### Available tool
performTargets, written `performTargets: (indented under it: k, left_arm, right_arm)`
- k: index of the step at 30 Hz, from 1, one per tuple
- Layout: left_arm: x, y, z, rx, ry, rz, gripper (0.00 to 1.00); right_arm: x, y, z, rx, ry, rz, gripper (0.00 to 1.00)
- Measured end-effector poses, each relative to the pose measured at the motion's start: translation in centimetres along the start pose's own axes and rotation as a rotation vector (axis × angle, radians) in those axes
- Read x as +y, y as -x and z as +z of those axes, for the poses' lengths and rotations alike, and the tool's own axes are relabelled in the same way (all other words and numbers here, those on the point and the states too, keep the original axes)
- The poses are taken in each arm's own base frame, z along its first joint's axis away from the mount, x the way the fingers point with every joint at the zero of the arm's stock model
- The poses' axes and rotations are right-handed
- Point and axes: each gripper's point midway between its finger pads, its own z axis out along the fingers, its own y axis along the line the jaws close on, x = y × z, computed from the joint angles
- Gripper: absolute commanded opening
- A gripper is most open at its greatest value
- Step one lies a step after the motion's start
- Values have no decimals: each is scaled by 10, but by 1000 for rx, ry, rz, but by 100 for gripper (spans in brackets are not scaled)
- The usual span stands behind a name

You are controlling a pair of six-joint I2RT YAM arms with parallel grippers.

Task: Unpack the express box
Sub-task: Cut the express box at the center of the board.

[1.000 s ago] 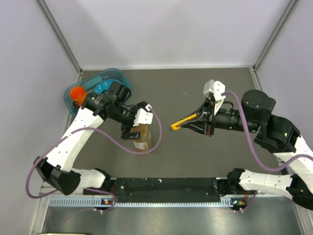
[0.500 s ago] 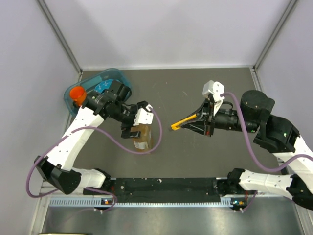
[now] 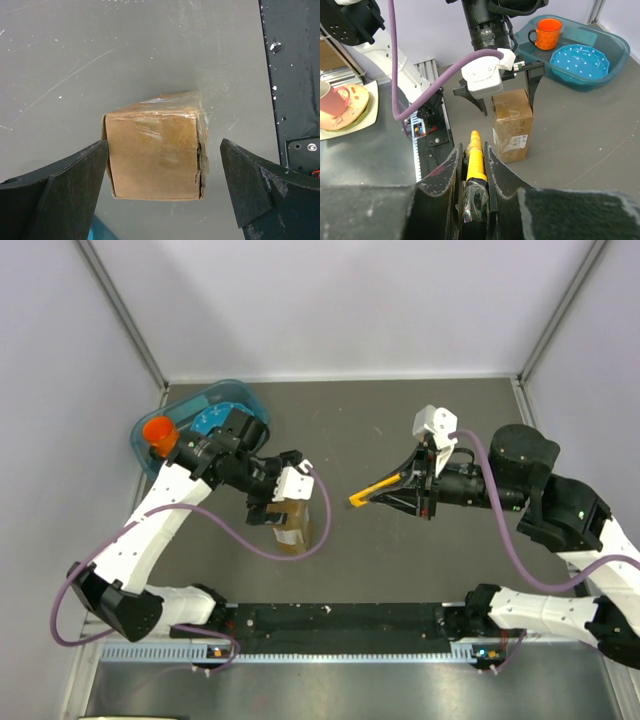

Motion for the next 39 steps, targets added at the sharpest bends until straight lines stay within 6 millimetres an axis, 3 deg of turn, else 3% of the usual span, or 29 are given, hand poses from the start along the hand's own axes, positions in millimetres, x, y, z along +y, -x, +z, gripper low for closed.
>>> performTargets:
  k: [25, 30, 34, 39]
  left_arm:
    - [14, 3, -1, -7, 71, -8, 99]
    - [7, 8, -10, -26, 105, 10, 99]
    - [0, 7, -10, -30, 104, 6, 99]
    - [-5, 2, -5, -23, 87, -14, 99]
  right_arm:
    - [-5, -10, 4, 20, -19, 8, 0]
    - [-44, -25, 18, 54, -202, 18, 0]
    - [-78, -38, 48, 83, -333, 28, 0]
    - [-121, -77, 91, 154, -443, 41, 0]
